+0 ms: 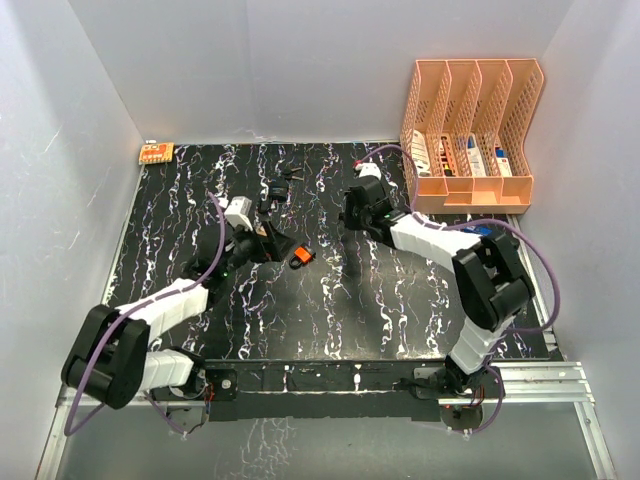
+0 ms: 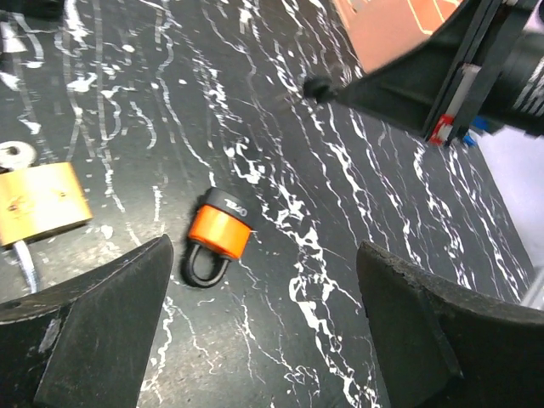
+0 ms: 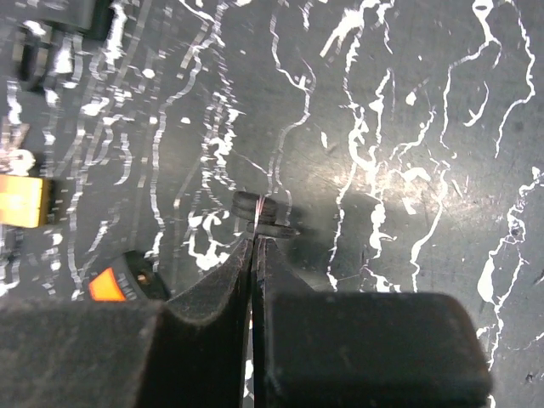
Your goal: Unlock with the key
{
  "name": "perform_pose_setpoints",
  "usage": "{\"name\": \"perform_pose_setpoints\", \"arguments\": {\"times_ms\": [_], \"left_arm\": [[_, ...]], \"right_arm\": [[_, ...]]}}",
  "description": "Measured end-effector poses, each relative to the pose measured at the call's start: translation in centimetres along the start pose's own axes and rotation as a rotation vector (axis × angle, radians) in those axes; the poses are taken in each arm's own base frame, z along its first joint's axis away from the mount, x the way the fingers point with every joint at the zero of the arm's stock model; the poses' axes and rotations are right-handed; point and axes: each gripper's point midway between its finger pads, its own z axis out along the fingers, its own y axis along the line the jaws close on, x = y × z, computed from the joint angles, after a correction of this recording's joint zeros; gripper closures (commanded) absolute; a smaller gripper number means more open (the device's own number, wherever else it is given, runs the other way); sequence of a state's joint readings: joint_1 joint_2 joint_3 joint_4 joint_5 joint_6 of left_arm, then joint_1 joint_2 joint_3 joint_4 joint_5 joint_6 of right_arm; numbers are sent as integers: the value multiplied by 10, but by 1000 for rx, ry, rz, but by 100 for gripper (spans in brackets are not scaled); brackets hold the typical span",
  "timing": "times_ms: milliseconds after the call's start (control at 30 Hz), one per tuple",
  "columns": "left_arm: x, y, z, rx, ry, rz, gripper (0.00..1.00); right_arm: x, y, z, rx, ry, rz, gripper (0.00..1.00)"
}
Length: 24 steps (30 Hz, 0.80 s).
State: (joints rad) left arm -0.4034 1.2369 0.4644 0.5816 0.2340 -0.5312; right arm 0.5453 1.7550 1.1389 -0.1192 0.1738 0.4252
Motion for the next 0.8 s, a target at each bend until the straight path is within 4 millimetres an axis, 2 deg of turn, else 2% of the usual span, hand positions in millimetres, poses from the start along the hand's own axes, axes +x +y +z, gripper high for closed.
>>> {"name": "perform_pose_setpoints", "arguments": {"times_ms": [167,333,467,600,733,800], "left_arm": [[13,-12,11,108,45,25,15],[17,-28,20,207,58,58,18],[20,-49,29,301,58,104,21],[31,-74,42,378,83,179,24],[44,-102,58,455,99,265,26],[49,-110,63,481,98,293,26]], "right_arm": [[-23,12,-26,-72,-77,15,100],[-35,20,-50,-130,-117,24,100],[-43,25,-72,-175,-148,36,100],[-53,31,-94,-222,-185,51,100],[-63,37,-110,-263,-214,63,100],[-65,40,-116,-277,-222,72,100]]}}
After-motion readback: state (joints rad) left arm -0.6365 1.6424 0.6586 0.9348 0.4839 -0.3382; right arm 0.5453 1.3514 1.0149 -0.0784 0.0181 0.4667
